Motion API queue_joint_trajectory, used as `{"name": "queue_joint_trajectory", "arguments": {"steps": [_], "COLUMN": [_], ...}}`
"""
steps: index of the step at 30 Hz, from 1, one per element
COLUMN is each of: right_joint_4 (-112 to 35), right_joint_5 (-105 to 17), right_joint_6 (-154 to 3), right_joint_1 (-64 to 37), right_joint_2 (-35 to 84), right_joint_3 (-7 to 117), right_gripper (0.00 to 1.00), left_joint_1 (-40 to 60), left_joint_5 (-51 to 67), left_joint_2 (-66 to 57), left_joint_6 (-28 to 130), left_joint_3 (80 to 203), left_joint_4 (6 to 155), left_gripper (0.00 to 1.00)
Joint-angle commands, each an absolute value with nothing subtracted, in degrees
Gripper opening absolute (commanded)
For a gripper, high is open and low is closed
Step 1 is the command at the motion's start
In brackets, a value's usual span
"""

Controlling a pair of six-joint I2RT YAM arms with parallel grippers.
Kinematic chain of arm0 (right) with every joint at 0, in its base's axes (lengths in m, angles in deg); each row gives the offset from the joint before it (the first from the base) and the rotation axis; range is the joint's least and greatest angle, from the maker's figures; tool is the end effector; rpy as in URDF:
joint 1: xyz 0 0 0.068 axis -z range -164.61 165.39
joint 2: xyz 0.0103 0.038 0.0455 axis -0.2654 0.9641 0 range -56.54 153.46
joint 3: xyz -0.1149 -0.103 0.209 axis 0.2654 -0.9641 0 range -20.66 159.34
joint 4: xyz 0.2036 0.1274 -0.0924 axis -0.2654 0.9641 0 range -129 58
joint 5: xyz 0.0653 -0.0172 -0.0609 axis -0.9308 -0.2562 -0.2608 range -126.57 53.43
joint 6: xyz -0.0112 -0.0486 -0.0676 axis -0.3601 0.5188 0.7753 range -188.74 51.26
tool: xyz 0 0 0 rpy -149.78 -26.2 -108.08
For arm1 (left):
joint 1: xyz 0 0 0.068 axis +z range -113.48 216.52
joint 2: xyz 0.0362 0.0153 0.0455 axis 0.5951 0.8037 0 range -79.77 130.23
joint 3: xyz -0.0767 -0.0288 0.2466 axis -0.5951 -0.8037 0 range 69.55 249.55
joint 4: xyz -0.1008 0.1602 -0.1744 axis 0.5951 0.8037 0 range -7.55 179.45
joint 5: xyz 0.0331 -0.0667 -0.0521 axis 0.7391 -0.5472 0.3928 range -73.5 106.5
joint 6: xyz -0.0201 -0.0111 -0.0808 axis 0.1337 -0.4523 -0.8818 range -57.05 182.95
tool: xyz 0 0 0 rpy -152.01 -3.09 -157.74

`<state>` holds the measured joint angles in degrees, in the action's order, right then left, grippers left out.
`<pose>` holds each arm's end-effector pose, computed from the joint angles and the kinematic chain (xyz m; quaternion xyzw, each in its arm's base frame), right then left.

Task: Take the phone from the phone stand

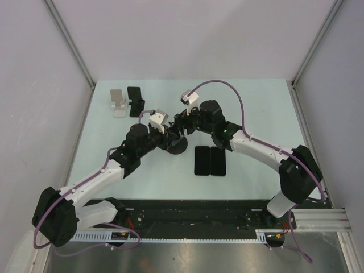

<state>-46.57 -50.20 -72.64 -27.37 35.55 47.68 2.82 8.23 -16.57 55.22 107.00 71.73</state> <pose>0.2917 0.2933 0.2813 -0.3313 0.7250 0.3233 0.5100 0.2367 -0.1706 0.2486 0.2206 0.7614 -0.2682 0.5475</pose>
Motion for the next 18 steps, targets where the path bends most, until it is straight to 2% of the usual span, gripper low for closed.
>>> {"name": "queue_joint_trajectory", "arguments": {"steps": [1, 11, 18], "right_joint_4": [-47.4, -48.7, -51.8], "right_joint_5": [-43.1, -43.2, -52.9], "right_joint_6": [-73.4, -74.5, -73.8], "right_joint_1": [-30.3, -30.9, -30.1], "right_joint_2": [34.7, 36.4, 38.5], "right_joint_3": [48.2, 46.6, 46.7], "right_gripper": [0.79, 0.93, 0.89], "left_joint_1": [1.4, 1.3, 1.3], "left_joint_5": [11.2, 13.1, 10.6], "left_joint_2": [-18.5, -20.4, -20.4], "left_joint_6": [52.6, 50.2, 47.8], "left_joint_3": [106.6, 105.8, 104.4], "left_joint_4": [71.6, 71.6, 69.2], "left_gripper": [0.0, 0.0, 0.0]}}
